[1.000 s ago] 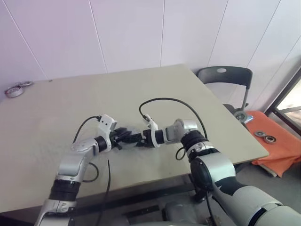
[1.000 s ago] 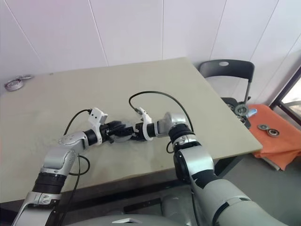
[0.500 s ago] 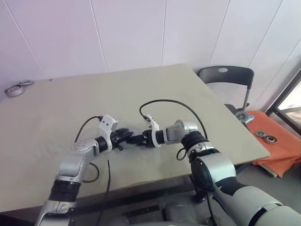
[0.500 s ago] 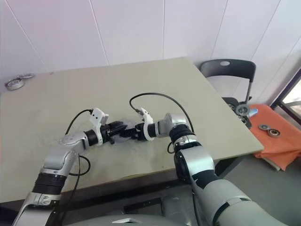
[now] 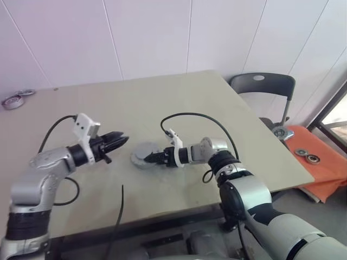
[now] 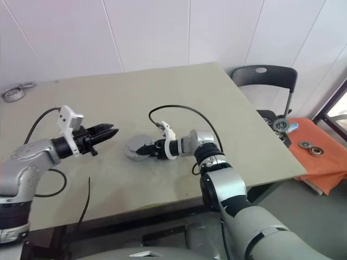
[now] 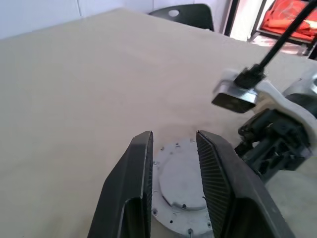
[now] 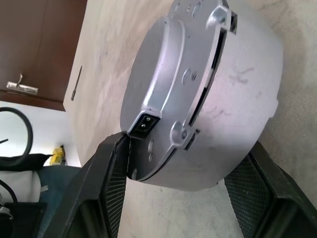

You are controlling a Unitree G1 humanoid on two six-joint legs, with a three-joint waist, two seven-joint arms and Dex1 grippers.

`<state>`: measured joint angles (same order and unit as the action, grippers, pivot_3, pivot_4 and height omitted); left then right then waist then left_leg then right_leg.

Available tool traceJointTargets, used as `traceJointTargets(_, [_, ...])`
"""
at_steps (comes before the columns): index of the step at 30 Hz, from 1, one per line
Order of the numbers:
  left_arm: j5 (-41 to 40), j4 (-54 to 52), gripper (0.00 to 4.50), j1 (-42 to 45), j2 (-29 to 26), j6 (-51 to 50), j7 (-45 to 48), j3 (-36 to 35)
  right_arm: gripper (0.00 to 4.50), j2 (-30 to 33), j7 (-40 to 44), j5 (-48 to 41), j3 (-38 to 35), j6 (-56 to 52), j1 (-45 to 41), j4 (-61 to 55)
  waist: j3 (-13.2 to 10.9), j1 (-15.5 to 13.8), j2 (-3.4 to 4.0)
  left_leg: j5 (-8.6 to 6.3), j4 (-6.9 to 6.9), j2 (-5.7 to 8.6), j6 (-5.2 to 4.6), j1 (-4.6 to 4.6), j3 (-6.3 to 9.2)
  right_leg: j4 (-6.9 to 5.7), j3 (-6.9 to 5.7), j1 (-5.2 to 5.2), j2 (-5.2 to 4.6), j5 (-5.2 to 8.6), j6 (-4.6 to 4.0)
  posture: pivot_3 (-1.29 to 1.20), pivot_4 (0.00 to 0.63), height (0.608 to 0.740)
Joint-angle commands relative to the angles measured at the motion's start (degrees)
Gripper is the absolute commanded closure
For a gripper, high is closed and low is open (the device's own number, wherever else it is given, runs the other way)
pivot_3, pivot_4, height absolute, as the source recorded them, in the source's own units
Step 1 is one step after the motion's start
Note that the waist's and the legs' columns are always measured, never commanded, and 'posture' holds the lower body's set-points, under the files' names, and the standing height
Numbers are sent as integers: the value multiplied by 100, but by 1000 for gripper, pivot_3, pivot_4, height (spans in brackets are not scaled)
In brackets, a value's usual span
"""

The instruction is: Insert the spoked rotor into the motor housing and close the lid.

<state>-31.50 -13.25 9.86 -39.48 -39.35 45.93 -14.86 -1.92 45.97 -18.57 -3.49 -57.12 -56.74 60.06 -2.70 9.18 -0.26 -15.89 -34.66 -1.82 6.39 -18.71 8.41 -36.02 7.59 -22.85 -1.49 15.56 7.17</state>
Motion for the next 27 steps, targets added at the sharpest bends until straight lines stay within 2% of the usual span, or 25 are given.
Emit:
traceJointTargets(1, [-38,2,3035,-308,-358,6,100,-459,1628,43,-139,88,-15,208,-60,-31,-1,-7,-2,0,5,0,0,0,0,-5,0,-2,0,-2,-3,0,0,740])
traceJointTargets(9, [-75,135,3035,-751,-427,65,-8,-792,1628,58,-208,56,-108,322,-17,42,-20,-20,-17,0,30,0,0,-5,-1,3,0,-17,-1,-2,-4,0,0,740])
traceJointTargets(16, [-69,118,3035,-804,-313,67,-100,-698,3137,76,-139,59,-124,239,-55,75,-21,-30,-21,1,33,0,0,-40,0,1,-1,-45,-1,-5,-4,0,0,740])
traceJointTargets(27, [-42,146,3035,-822,-253,78,-156,-600,3137,83,-271,87,-124,291,-40,92,-21,-33,-21,1,43,0,0,-51,0,4,-1,-57,-1,-6,-4,0,0,740])
